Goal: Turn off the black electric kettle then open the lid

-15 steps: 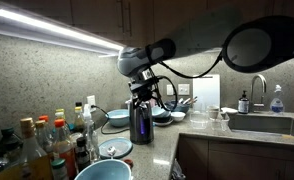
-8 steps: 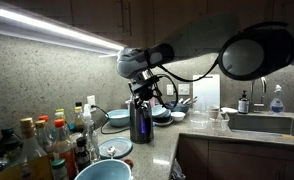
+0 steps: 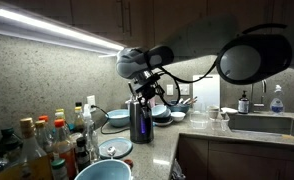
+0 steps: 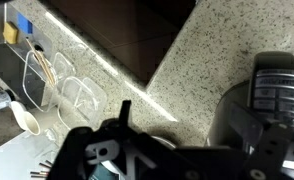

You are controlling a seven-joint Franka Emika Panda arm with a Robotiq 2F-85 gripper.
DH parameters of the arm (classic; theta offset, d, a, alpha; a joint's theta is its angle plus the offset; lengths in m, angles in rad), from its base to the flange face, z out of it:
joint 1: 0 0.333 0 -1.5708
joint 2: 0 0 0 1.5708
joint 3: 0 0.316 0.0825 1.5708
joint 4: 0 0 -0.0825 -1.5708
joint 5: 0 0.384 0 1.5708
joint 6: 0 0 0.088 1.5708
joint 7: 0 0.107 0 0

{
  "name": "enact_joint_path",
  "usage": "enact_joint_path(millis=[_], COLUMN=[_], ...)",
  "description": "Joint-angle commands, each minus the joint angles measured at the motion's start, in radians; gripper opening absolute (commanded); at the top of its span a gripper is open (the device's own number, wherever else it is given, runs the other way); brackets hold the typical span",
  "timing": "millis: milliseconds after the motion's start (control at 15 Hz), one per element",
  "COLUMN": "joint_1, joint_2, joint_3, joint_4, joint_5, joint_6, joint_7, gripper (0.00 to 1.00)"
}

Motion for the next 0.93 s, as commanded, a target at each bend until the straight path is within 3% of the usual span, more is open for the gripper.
enact_joint_path(millis=[0,467,867], joint_1=[0.028,0.068,0.062], joint_2=[0.030,0.018,0.032], joint_3=[-0.015,-0.025,-0.019], joint_4=[0.044,0.066,0.099], joint_5=[-0.049,-0.122,-0.111], joint_6=[-0.011,0.021,0.040], joint_7=[-0.024,-0.013,-0.025], gripper=[1.00,1.00,1.00])
